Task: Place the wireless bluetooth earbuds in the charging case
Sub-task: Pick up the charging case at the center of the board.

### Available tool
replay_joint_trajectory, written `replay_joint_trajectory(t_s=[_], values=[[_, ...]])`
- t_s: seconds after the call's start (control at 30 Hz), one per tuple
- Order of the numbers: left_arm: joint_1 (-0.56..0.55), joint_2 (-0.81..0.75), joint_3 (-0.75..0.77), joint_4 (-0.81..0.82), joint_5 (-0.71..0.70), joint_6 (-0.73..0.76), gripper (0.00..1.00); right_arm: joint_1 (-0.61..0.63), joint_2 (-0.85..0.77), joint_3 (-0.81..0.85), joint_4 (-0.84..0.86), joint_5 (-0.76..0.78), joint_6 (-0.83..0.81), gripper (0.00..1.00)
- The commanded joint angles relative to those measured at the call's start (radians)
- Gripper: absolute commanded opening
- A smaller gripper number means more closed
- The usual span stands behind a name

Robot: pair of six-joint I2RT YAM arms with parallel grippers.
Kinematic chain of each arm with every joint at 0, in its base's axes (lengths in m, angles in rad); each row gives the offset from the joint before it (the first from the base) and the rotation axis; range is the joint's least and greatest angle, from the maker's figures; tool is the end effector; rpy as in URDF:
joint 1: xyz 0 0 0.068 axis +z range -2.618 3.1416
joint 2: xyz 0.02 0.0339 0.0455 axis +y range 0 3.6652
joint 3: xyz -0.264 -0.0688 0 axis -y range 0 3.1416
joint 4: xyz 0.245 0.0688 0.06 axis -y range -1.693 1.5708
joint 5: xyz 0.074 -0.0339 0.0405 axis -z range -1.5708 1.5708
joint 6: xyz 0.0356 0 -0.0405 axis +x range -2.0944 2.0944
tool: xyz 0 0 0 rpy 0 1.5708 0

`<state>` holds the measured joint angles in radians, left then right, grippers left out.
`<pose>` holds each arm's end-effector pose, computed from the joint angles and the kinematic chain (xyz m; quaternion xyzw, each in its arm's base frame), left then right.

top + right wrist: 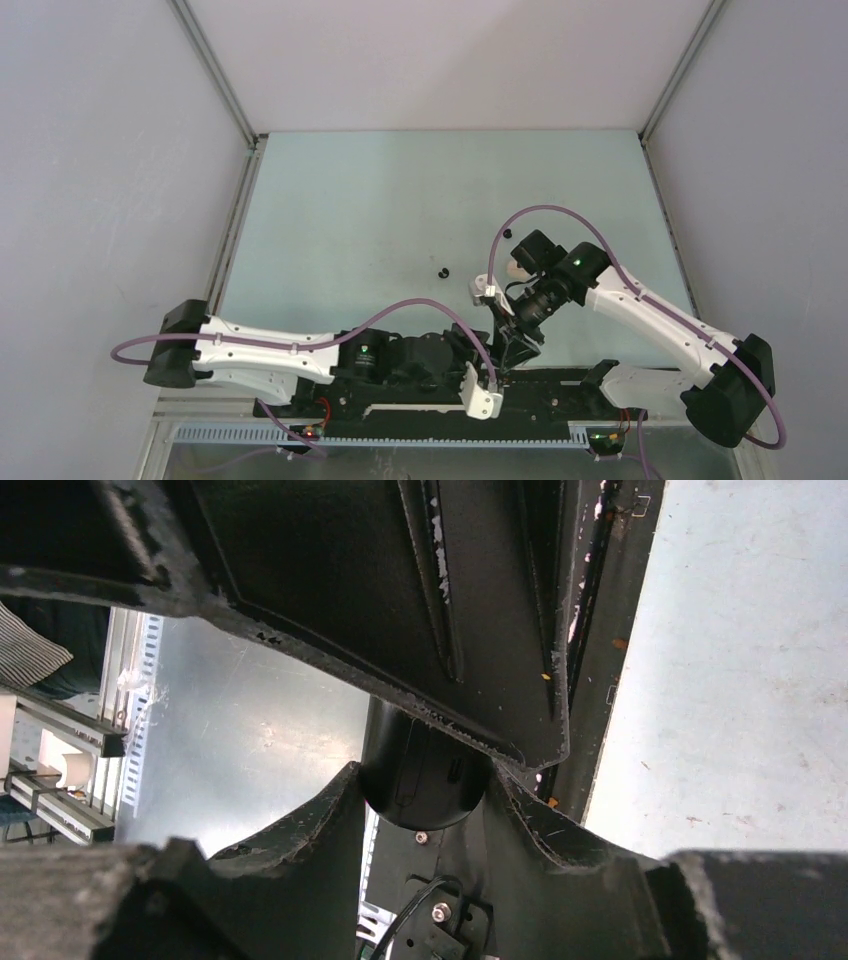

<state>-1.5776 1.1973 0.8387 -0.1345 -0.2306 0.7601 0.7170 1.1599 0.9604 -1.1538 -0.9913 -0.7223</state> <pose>0.0063 -0.2699 0.2781 0.7616 0.3879 -0.1120 0.5070 0.1212 0.1452 0.2745 -0.6152 0.6236 0.4725 0.0967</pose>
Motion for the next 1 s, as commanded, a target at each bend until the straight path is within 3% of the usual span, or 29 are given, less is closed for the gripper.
replay_joint_trajectory(t_s=[0.0, 0.1, 0.27, 0.37, 0.47, 0.6, 0.67, 0.83, 0.97], values=[[-0.006, -0.008, -0.010, 0.056, 0.006, 0.036, 0.48, 0.006, -0.007, 0.038, 0.003, -0.029, 0.001, 0.27], [-0.006, -0.027, -0.028, 0.071, 0.020, 0.014, 0.40, 0.004, 0.001, 0.038, 0.007, -0.024, 0.006, 0.30], [-0.006, -0.075, -0.119, 0.203, 0.019, -0.105, 0.30, -0.025, -0.020, 0.041, 0.026, -0.023, 0.025, 0.59], [-0.004, -0.115, -0.206, 0.330, -0.011, -0.238, 0.27, -0.060, -0.100, 0.059, 0.056, 0.060, 0.017, 0.66], [0.014, -0.153, -0.310, 0.501, -0.078, -0.418, 0.25, -0.082, -0.189, 0.068, 0.126, 0.170, 0.057, 0.65], [0.069, -0.214, -0.472, 0.738, -0.056, -0.592, 0.24, -0.089, -0.230, 0.067, 0.154, 0.263, 0.044, 0.52], [0.091, -0.223, -0.521, 0.817, -0.024, -0.638, 0.24, -0.085, -0.229, 0.061, 0.158, 0.260, 0.017, 0.51], [0.144, -0.217, -0.547, 0.881, 0.026, -0.723, 0.24, -0.002, -0.178, 0.061, 0.260, 0.309, 0.049, 0.51], [0.157, -0.216, -0.498, 0.794, 0.066, -0.737, 0.24, 0.059, -0.144, 0.063, 0.288, 0.324, 0.056, 0.55]])
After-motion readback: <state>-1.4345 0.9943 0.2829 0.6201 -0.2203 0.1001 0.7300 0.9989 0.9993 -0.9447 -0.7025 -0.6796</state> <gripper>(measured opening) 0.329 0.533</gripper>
